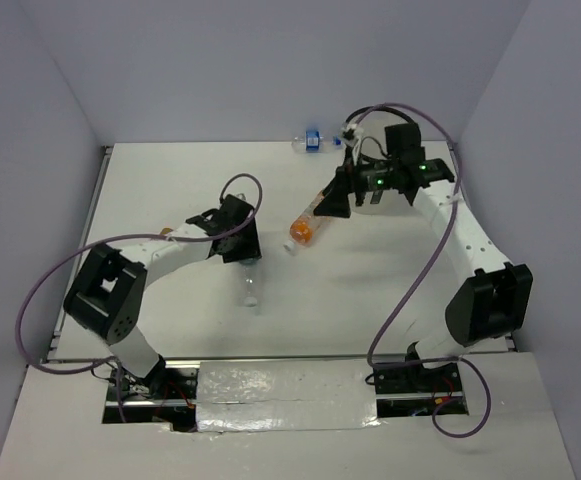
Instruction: Put the plastic bottles in the bin
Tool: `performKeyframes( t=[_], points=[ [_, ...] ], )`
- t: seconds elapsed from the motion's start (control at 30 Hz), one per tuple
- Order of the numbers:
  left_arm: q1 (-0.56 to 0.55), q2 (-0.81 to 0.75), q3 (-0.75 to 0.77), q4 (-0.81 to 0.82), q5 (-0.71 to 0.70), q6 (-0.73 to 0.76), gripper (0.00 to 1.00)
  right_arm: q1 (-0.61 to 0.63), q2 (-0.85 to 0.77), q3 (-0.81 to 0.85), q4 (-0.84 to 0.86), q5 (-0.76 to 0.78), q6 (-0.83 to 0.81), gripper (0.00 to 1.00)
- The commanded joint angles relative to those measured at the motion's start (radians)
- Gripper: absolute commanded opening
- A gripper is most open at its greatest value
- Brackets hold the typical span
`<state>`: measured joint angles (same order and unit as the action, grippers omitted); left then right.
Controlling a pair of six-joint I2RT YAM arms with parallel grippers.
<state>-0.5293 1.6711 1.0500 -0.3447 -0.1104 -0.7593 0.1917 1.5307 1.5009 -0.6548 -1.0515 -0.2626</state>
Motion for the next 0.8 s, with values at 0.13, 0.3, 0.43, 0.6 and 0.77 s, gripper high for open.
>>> performKeyframes(
  t=[0.13,0.3,0.43,0.6,0.77],
  points=[
    [-0.001,-0.279,-0.083,0.284,0.205,0.014,0.36,0.138,-0.027,-0.142,0.081,0.001,0.256,1.0],
    [0.005,-0.399,-0.229,0.593,0.399,0.032,0.34,0.153,0.011,-0.136,0.184,0.105,0.536,0.99],
    [0.005,-0.444,-0.306,0.768,0.506,0.031,0.33,0.169,0.026,-0.111,0.271,0.14,0.677,1.0],
    [0.003,-0.467,-0.34,0.857,0.538,0.023,0.34,0.221,0.034,-0.09,0.337,0.231,0.75,1.0],
    [0.003,-0.473,-0.337,0.863,0.545,0.023,0.34,0.271,0.062,-0.085,0.359,0.234,0.789,1.0]
  ],
)
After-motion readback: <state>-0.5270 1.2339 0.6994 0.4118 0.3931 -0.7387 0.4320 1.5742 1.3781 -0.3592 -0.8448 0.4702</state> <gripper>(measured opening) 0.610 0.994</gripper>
